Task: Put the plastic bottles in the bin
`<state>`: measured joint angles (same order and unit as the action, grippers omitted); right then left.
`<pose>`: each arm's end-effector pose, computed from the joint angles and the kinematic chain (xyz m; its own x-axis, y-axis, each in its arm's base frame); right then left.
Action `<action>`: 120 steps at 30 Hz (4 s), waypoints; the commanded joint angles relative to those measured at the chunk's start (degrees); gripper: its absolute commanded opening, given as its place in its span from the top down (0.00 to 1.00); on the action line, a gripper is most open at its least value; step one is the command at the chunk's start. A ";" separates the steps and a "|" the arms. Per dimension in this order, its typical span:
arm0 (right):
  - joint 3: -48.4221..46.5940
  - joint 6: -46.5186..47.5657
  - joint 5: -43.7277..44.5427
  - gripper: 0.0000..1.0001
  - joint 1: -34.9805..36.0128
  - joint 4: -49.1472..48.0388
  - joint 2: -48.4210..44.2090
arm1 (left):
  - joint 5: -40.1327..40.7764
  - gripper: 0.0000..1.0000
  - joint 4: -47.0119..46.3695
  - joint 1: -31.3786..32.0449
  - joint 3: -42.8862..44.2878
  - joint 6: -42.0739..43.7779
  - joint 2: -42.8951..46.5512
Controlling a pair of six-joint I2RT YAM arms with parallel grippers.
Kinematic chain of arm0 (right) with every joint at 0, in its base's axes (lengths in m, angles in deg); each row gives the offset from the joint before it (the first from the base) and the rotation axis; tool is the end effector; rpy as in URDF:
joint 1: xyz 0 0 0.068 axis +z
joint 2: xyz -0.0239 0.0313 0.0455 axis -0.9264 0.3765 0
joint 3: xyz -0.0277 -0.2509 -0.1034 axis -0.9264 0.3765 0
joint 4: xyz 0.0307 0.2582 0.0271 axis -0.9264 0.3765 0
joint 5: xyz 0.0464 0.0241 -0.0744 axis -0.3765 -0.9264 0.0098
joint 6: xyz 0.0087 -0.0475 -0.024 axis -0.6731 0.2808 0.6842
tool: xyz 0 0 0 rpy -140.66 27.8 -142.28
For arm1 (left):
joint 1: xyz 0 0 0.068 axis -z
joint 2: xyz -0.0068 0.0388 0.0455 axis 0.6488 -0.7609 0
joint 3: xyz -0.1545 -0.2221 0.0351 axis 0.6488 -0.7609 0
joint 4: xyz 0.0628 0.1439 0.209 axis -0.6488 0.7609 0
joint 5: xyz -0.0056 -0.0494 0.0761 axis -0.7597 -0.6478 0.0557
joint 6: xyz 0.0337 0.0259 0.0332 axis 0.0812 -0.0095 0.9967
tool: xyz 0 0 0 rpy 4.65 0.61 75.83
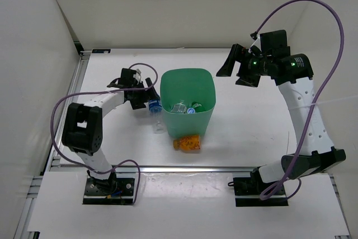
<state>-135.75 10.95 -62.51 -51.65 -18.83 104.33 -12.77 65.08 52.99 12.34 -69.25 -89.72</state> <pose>0.2492 0.0826 0.4582 -0.7707 0.2705 -0.5770 -0.0997 0.8431 0.5284 0.3391 -0.0856 0.1940 -0.8712 -0.3536 -0.3407 -0.1475 0.8502 -0.5053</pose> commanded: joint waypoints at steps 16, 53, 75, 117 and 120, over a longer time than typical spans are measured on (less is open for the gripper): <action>1.91 1.00 -1.02 0.00 -2.16 -0.51 -0.68 | 0.01 0.50 -1.51 -4.18 -7.09 -3.20 11.73; -2.65 21.56 18.49 0.00 36.68 4.85 -5.16 | 24.20 0.00 6.58 13.76 30.36 13.50 29.07; 21.33 20.68 54.08 0.00 63.14 -2.00 24.80 | 24.91 0.00 31.01 -6.12 17.96 7.61 40.32; -11.36 4.60 25.19 0.79 33.54 -6.57 3.53 | 36.25 0.00 39.89 -6.65 21.21 5.50 44.45; -13.72 5.30 21.58 0.69 31.59 -3.77 7.65 | 33.97 0.00 39.36 -6.65 21.21 5.50 43.92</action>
<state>-151.31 16.88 -32.15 -19.31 -21.67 103.37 23.71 105.52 46.56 33.52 -62.73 -46.18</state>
